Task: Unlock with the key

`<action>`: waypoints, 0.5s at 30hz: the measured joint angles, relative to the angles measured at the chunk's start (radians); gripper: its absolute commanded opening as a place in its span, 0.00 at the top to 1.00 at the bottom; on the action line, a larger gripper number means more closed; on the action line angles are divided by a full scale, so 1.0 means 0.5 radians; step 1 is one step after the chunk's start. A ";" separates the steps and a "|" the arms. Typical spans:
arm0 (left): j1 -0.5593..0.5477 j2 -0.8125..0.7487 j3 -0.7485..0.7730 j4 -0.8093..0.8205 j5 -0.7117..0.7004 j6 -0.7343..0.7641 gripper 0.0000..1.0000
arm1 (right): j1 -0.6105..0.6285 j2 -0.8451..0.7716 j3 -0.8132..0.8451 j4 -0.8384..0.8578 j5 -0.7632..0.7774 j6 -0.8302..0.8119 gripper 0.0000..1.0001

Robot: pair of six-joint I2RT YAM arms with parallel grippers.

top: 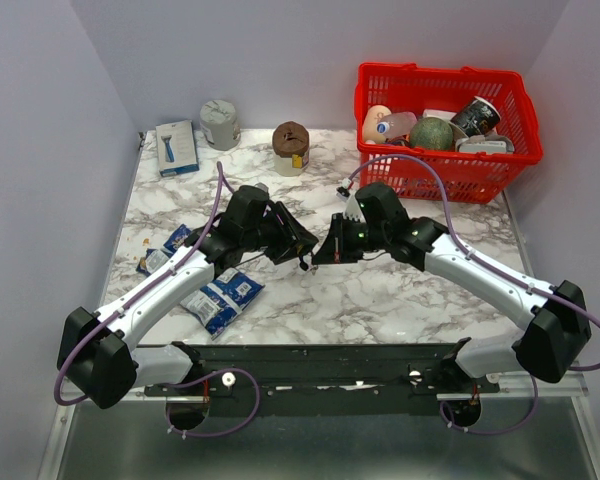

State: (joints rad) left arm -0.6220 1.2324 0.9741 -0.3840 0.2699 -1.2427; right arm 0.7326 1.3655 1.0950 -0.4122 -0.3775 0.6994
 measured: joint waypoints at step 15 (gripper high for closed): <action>-0.003 0.008 0.005 -0.022 0.018 0.098 1.00 | -0.019 0.029 -0.001 -0.001 -0.072 0.014 0.99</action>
State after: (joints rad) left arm -0.6235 1.2362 0.9768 -0.3950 0.2787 -1.1934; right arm 0.7231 1.3800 1.0946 -0.4126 -0.4137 0.7067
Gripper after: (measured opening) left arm 0.581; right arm 0.013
